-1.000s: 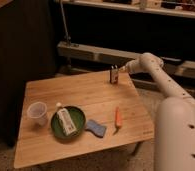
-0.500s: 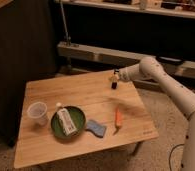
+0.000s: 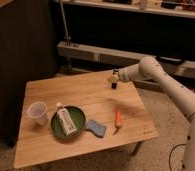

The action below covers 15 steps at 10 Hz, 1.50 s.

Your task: Knock the eraser over

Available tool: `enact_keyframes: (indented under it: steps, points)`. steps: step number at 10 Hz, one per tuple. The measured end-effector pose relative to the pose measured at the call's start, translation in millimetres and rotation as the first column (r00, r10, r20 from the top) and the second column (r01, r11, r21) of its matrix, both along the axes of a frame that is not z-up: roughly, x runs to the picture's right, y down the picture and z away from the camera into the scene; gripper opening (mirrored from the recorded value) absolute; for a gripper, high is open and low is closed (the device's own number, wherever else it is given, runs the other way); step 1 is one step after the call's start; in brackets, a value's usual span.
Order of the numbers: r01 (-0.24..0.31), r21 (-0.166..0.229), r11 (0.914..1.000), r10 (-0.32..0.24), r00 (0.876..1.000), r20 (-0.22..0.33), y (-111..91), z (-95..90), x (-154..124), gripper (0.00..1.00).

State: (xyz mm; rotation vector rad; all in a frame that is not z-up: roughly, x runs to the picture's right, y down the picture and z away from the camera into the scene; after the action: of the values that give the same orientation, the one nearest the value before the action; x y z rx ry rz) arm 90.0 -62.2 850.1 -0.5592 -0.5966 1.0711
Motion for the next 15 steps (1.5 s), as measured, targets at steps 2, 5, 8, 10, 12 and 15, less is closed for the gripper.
enact_keyframes:
  steps: [2, 5, 8, 10, 12, 15]
  points:
    - [-0.01, 0.003, 0.9999, 0.01, 1.0, -0.023, -2.4, 0.3, 7.8, 0.03]
    - [-0.072, 0.027, 0.9971, 0.075, 0.986, -0.148, -17.0, -0.9, 77.7, 0.03]
    - [-0.128, 0.062, 0.9898, 0.141, 0.952, -0.271, -21.8, -0.6, 175.8, 0.03]
    - [-0.157, 0.097, 0.9829, 0.18, 0.928, -0.326, -31.6, 20.6, 238.7, 0.03]
    - [-0.177, 0.118, 0.9771, 0.208, 0.909, -0.361, -43.9, 53.6, 271.7, 0.03]
    - [-0.174, 0.136, 0.9752, 0.212, 0.912, -0.35, -56.5, 79.8, 270.1, 0.03]
